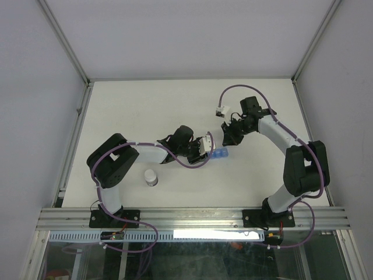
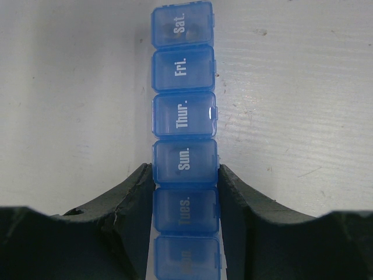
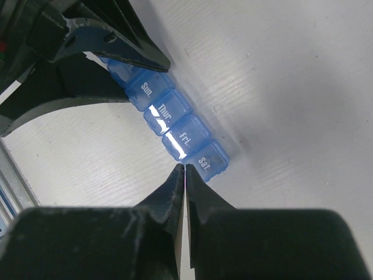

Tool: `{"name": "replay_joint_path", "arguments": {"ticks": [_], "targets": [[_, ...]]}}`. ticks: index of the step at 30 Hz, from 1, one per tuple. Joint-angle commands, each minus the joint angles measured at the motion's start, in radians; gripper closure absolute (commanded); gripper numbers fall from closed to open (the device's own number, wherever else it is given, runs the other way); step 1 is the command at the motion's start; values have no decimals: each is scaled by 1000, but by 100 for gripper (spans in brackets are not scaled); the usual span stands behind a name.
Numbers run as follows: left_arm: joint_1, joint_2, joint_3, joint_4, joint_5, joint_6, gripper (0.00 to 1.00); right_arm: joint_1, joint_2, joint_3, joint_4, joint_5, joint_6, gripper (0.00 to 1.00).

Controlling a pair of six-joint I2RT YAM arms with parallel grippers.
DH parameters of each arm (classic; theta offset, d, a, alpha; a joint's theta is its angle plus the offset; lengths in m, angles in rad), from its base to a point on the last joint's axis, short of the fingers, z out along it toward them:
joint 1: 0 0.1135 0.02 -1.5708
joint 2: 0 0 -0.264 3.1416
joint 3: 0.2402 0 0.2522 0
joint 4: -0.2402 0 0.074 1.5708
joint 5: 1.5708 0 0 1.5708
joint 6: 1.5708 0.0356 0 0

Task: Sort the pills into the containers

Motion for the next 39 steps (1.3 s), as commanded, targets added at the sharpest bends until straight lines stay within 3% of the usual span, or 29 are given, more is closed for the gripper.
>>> {"name": "replay_joint_path", "arguments": {"ticks": [1,5,9,18,29,32,35,39], "targets": [[-10,-4,14,-32,38,-7,69,17,41,-54,49,71,2,95],[-10,-3,15,-33,41,-8,69,19,173,-70,75,186,16,96],[-10,0,15,-32,39,-8,69,16,189,-74,89,214,16,96],[-11,-8,19,-33,38,-18,64,-4,16,19,-57,-87,-67,89],[-9,-97,121,-11,28,-258,23,-133,-261,-13,-108,-217,-90,67],[19,-187,101,39,47,-364,3,-222,-369,-20,-129,-250,-113,61],[108,-297,57,141,148,-553,1,-325,-503,-23,-130,-299,-122,48],[200,-458,-2,241,221,-821,1,-408,-623,17,-113,-309,-93,22]]}}
